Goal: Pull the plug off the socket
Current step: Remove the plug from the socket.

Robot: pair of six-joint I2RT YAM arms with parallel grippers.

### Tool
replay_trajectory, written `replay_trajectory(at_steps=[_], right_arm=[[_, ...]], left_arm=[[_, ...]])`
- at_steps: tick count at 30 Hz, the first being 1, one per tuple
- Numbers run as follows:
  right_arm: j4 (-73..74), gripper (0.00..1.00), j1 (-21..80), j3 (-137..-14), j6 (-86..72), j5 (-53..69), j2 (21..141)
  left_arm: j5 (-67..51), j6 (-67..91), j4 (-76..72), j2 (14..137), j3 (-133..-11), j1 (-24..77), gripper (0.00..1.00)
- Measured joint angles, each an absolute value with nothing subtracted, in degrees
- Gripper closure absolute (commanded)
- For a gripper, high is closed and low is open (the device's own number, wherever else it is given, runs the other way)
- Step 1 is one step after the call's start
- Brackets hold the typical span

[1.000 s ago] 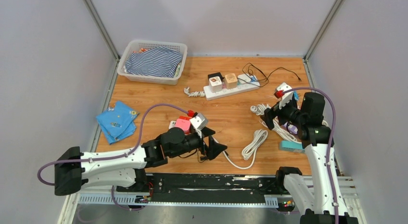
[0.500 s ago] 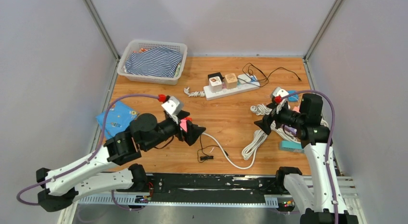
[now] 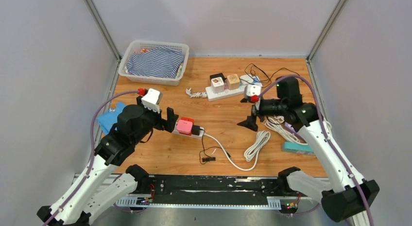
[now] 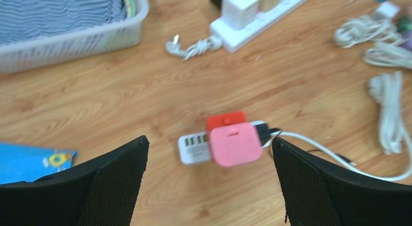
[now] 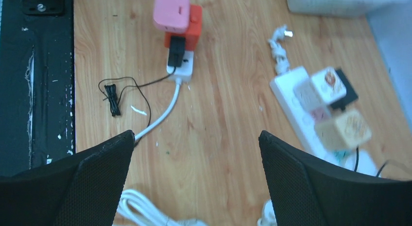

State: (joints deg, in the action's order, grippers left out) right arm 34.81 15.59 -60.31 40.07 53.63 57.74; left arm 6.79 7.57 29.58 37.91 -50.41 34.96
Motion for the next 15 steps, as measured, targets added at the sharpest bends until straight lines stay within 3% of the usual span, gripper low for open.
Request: replay_trajectory(at_steps=[6,15], right_arm=[[34.37,0.00,37.36,-68.29,43.48,37.95,66.02],[29.82,0.00,60.10,-80.01,40.03,15.40,87.37]], left_arm=[[12.12,7.35,28.93,36.29,-43.55,28.10,0.00],[22.22,7.35,28.16,31.20,-43.22,23.81,0.00]])
